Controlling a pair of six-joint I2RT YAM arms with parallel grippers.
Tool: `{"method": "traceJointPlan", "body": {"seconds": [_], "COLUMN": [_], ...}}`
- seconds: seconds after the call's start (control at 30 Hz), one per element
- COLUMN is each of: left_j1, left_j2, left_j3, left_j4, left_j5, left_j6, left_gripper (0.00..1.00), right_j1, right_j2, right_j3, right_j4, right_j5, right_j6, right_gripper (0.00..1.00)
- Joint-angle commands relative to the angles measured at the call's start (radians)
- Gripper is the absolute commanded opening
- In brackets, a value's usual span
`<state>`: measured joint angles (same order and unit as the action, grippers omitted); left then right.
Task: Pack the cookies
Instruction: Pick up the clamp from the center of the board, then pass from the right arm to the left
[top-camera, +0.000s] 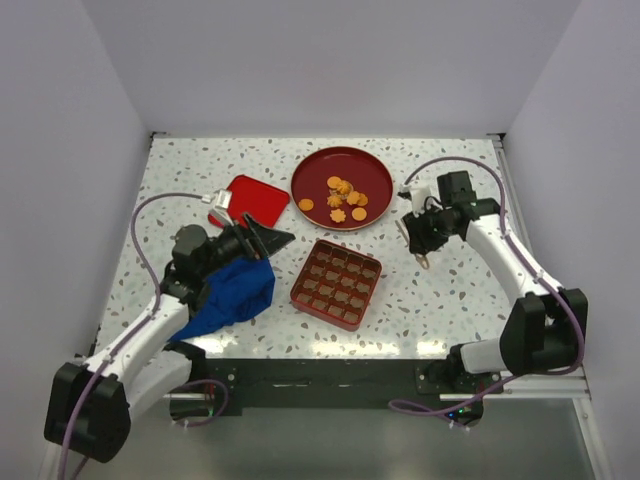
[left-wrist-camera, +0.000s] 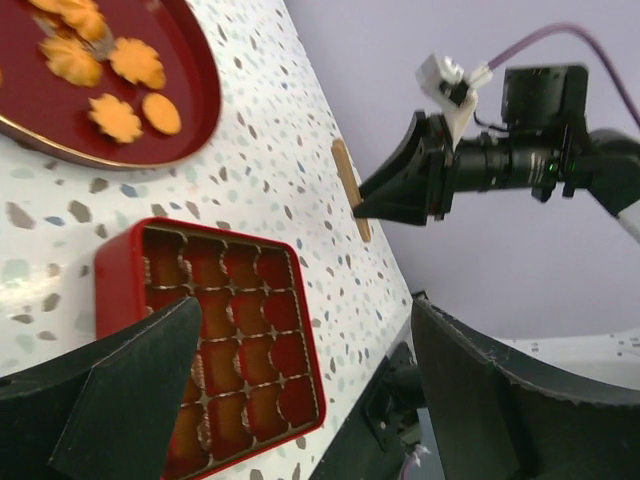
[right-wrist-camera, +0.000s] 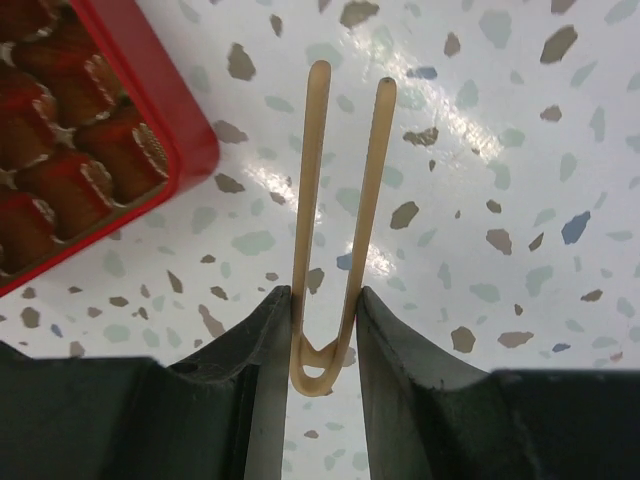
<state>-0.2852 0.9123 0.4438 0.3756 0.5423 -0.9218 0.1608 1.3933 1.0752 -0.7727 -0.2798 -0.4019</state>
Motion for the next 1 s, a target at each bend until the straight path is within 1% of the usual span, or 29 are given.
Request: {"method": "traceJointPlan", "body": {"seconds": [0.0,0.03,0.07,0.1,0.13,0.3,0.43,0.6,0.77,0.97], "left_j1": [-0.117,-0.156,-0.176,-0.193,-0.222,-0.296,-0.330,-0.353,-0.371,-0.407], "left_j2": [0.094,0.108,0.125,0.154,0.167,0.247,0.290,0.326,0.352,0.393], "left_j3": [0.056,0.071,0.079,0.084,0.091,0.096,0.101,0.082,0.084,0.095], "left_j4": [0.179,0.195,0.209,0.244,0.267,0.416,0.512,0.627,0.658,0.698], "left_j5": [-0.031,-0.033,-0.033,-0.031,-0.027,-0.001,0.030,0.053,0.054,0.056], "left_j6": [0.006,0.017,0.027,0.043,0.049,0.081,0.097,0.087,0.077,0.067], "left_gripper": [0.90,0.90,0.90,0.90,0.90,0.89,0.89,0.89,0.88,0.86], "right_j1": [0.002,0.006,0.011,0.017,0.022,0.059,0.095,0.143,0.186,0.204], "right_j2": [-0.046,-0.045,-0.043,-0.043,-0.043,-0.045,-0.043,-0.045,-0.053,-0.056], "right_j3": [0.100,0.114,0.135,0.144,0.150,0.170,0.169,0.172,0.167,0.170], "right_j4": [-0.091,-0.105,-0.115,-0.135,-0.137,-0.143,-0.142,-0.143,-0.140,-0.140], "right_j5": [-0.266,-0.300,-0.335,-0.402,-0.424,-0.605,-0.702,-0.772,-0.817,-0.864], "right_j6": [-0.028,-0.020,-0.017,-0.012,0.004,0.034,0.046,0.049,0.051,0.054], "right_gripper": [0.25,0.25,0.25,0.26,0.26,0.26,0.26,0.26,0.26,0.27]}}
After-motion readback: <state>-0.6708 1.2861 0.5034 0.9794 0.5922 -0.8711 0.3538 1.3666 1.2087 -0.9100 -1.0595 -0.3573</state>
